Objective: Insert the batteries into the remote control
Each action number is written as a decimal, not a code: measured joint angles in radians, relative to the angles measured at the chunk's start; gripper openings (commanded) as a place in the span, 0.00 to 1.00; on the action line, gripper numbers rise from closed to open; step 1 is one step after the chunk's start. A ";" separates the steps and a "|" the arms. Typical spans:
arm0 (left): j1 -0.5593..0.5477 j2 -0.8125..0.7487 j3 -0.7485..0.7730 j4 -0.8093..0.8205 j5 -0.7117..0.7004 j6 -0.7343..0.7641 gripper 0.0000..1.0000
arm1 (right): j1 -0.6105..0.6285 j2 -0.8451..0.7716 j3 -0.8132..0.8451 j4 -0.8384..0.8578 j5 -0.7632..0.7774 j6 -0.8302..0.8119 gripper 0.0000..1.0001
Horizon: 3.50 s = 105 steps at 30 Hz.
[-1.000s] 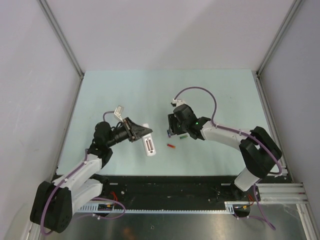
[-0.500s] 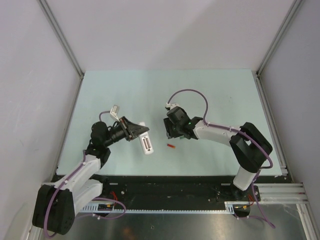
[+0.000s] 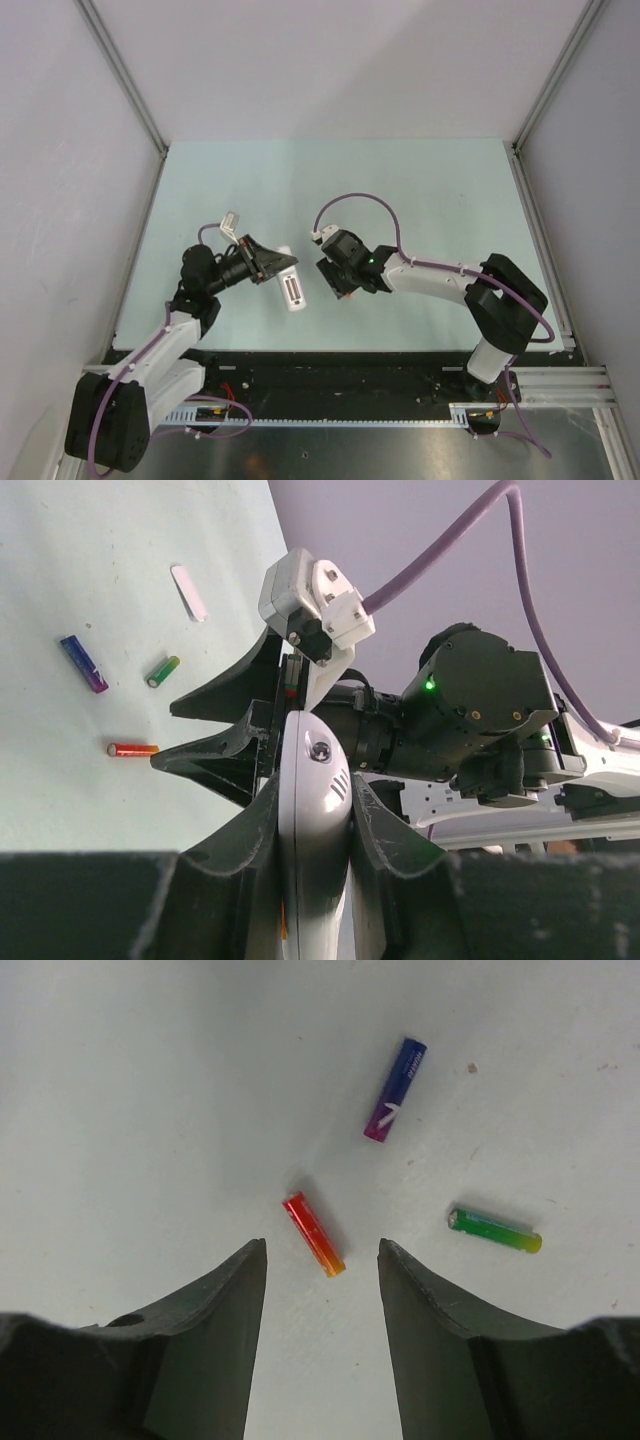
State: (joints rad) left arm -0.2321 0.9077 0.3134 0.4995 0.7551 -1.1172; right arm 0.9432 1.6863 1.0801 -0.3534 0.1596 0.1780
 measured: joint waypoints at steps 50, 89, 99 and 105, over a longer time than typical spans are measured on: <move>0.001 -0.081 -0.020 -0.042 0.009 -0.005 0.00 | -0.234 0.002 -0.133 0.005 0.078 1.098 0.44; 0.002 -0.123 -0.058 -0.046 0.008 -0.027 0.00 | -0.294 0.124 0.043 -0.173 0.115 0.732 0.26; 0.002 -0.121 -0.058 -0.046 0.002 -0.026 0.00 | -0.277 0.124 0.050 -0.244 0.237 0.586 0.39; 0.002 -0.107 -0.058 -0.046 -0.004 -0.026 0.00 | -0.277 0.147 0.083 -0.293 0.283 0.542 0.35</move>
State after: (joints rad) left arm -0.2302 0.8009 0.2554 0.4534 0.7513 -1.1427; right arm 0.6666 1.8336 1.1633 -0.6464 0.4431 0.7197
